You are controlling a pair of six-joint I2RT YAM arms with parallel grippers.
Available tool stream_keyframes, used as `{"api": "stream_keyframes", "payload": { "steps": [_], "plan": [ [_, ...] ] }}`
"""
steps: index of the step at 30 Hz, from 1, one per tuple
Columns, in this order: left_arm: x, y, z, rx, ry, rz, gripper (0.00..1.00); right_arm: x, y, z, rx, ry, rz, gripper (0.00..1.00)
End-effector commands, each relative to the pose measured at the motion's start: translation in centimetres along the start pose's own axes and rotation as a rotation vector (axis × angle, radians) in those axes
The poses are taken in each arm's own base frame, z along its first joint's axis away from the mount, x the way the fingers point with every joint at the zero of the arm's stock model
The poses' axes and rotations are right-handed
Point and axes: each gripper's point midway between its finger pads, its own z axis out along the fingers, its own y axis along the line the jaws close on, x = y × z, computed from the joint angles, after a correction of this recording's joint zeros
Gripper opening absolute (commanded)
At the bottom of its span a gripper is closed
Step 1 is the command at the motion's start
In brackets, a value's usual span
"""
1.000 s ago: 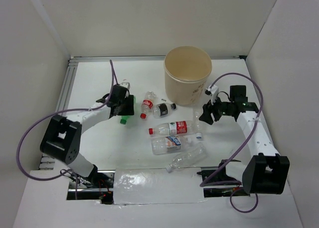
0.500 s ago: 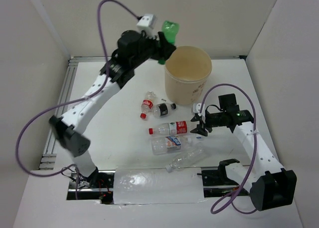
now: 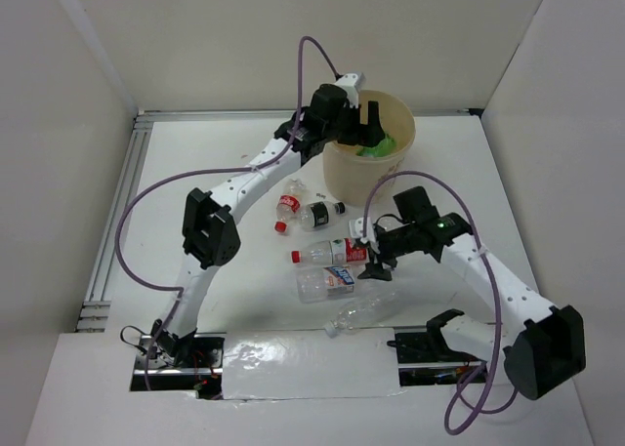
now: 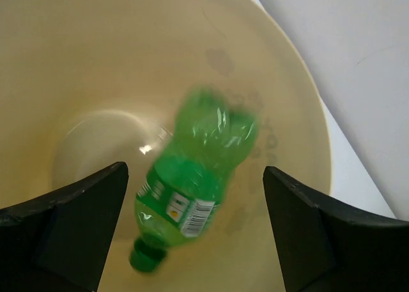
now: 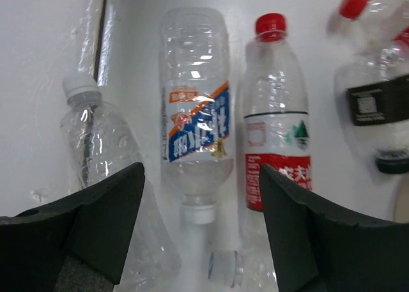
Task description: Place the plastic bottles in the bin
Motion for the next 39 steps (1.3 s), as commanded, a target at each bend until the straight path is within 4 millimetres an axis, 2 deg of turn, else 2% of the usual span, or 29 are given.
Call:
{"api": "stream_keyframes", "payload": {
  "steps": [1, 3, 4, 5, 6, 7, 8, 9, 11, 12, 13, 15, 16, 17, 18, 19, 20, 22, 24, 25, 27, 28, 30, 31, 32, 34, 35, 37, 39],
  "plan": [
    [-7.5, -3.9, -4.1, 0.094, -0.178, 0.044, 1.0, 0.6, -0.6, 1.7, -0.024, 0.066, -0.06, 0.8],
    [-8.7, -4.0, -5.9, 0.066, -0.193, 0.069, 1.0, 1.1, 0.2, 3.1, -0.058, 0.091, -0.07, 0.8],
    [-9.6, -3.5, -6.9, 0.025, -0.221, 0.08, 1.0, 1.2, -0.5, 3.6, -0.042, 0.104, -0.086, 0.81],
    [-11.8, -4.2, -10.5, 0.012, -0.273, 0.107, 1.0, 1.6, -0.4, 4.1, -0.041, 0.114, -0.073, 0.81],
    [-9.8, -2.7, -10.8, -0.043, -0.229, 0.114, 1.0, 2.0, -0.2, 4.7, -0.041, 0.134, -0.072, 0.81],
    [-9.5, -2.0, -12.2, -0.081, -0.23, 0.11, 1.0, 2.1, -1.1, 5.2, -0.021, 0.133, -0.072, 0.81],
    [-9.1, -0.6, -13.6, -0.154, -0.237, 0.116, 1.0, 2.5, -0.9, 5.8, -0.024, 0.142, -0.061, 0.81],
    [-7.0, 0.6, -16.3, -0.192, -0.21, 0.115, 1.0, 3.1, -0.8, 6.3, -0.024, 0.158, -0.052, 0.82],
    [-4.4, 2.8, -18.9, -0.259, -0.188, 0.111, 1.0, 3.9, -1.3, 6.9, -0.021, 0.191, -0.066, 0.82],
    [-3.1, 3.9, -19.9, -0.276, -0.178, 0.073, 1.0, 5.0, -0.5, 7.2, -0.042, 0.219, -0.061, 0.82],
    [0.3, 5.5, -21.8, -0.303, -0.131, 0.054, 1.0, 5.3, -0.1, 7.7, -0.055, 0.229, -0.073, 0.82],
    [3.1, 7.4, -23.2, -0.337, -0.11, -0.011, 1.0, 6.8, 0.6, 8.2, -0.069, 0.274, -0.081, 0.8],
    [6.7, 9.2, -23.4, -0.372, -0.051, -0.031, 1.0, 7.2, 0.8, 8.5, -0.072, 0.286, -0.086, 0.76],
    [7.1, 9.5, -24.3, -0.376, -0.065, -0.052, 1.0, 7.2, 0.9, 8.6, -0.076, 0.291, -0.106, 0.73],
    [8.1, 10.2, -24.4, -0.384, -0.056, -0.079, 1.0, 7.9, 1.3, 8.7, -0.093, 0.304, -0.102, 0.69],
    [10.3, 11.1, -24.1, -0.399, -0.023, -0.089, 1.0, 8.1, 1.3, 8.8, -0.102, 0.309, -0.111, 0.64],
    [10.6, 12.2, -24.4, -0.426, -0.024, -0.111, 1.0, 8.3, 1.9, 8.7, -0.128, 0.314, -0.103, 0.56],
    [12.2, 12.9, -24.0, -0.409, 0.007, -0.151, 1.0, 6.7, 1.4, 8.6, -0.139, 0.288, -0.113, 0.38],
    [12.4, 13.6, -23.5, -0.387, 0.006, -0.17, 1.0, 4.4, 2.1, 7.7, -0.184, 0.242, -0.096, 0.22],
    [12.7, 13.6, -22.9, -0.377, 0.018, -0.172, 1.0, 1.7, 1.0, 7.1, -0.163, 0.195, -0.126, 0.2],
    [12.9, 14.4, -22.3, -0.362, 0.033, -0.166, 1.0, -2.1, 1.4, 5.3, -0.172, 0.118, -0.148, 0.2],
    [12.7, 14.5, -21.4, -0.354, 0.043, -0.149, 1.0, -5.1, 0.2, 4.2, -0.128, 0.07, -0.184, 0.2],
    [12.3, 15.0, -20.4, -0.354, 0.05, -0.138, 1.0, -8.3, -0.5, 2.2, -0.067, 0.017, -0.234, 0.19],
    [11.6, 15.1, -19.9, -0.347, 0.048, -0.127, 1.0, -10.4, -1.6, 1.0, -0.014, -0.001, -0.267, 0.19],
    [12.4, 15.6, -18.7, -0.344, 0.08, -0.133, 1.0, -11.1, -2.3, 0.2, 0.027, 0.01, -0.284, 0.18],
    [12.8, 15.8, -17.4, -0.328, 0.105, -0.118, 1.0, -12.4, -3.5, -1.2, 0.102, 0.018, -0.301, 0.18],
    [12.4, 15.8, -16.8, -0.328, 0.104, -0.118, 1.0, -13.9, -4.6, -2.4, 0.168, 0.005, -0.324, 0.18],
    [13.6, 16.4, -15.5, -0.329, 0.146, -0.127, 1.0, -15.5, -8.1, -4.7, 0.363, 0.02, -0.318, 0.18],
    [13.5, 17.0, -14.8, -0.329, 0.149, -0.133, 1.0, -18.4, -12.4, -8.8, 0.605, -0.004, -0.337, 0.16]
  ]
}}
